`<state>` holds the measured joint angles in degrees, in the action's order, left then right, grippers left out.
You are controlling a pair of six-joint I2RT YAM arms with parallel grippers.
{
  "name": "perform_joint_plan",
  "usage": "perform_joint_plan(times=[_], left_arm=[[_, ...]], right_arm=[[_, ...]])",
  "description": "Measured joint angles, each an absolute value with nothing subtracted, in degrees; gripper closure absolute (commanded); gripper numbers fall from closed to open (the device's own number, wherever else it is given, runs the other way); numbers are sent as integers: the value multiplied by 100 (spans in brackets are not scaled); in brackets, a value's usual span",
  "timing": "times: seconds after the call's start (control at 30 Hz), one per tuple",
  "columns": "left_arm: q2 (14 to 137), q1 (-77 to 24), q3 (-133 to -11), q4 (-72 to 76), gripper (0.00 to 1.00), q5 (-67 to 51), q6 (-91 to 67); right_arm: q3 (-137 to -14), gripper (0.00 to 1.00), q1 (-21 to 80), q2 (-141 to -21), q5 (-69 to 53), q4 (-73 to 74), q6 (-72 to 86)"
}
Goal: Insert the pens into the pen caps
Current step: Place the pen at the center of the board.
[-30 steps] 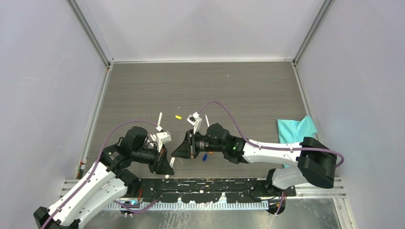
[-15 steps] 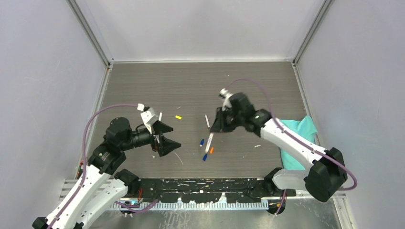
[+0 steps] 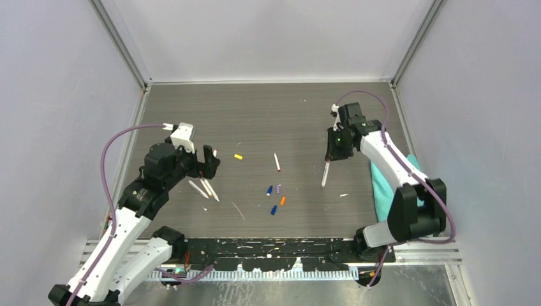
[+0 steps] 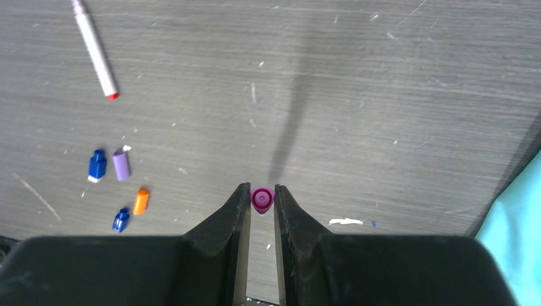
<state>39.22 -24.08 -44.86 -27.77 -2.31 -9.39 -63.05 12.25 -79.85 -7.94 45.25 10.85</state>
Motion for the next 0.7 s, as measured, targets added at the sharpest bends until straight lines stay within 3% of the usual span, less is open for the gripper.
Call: perform_joint_plan(times=[0.17,0.27,0.43,0.7], left_arm=[[3942,-2237,-4486,-3044,2,290,-934],[3883,-2237,-4486,-3098,2,434,-932],[3826,-2237,-4486,-3120,2,537,-932],[3826,-2237,-4486,-3122,2,537,-934]], right_arm=[[-6768,99,690,-8947,-716,4512,902],[-7164,93,311,-9579,-687,4482,816],[-7660,73,43,-10431,-690,4359,790],[-7828,41,71,-10770,-646,4073,858]])
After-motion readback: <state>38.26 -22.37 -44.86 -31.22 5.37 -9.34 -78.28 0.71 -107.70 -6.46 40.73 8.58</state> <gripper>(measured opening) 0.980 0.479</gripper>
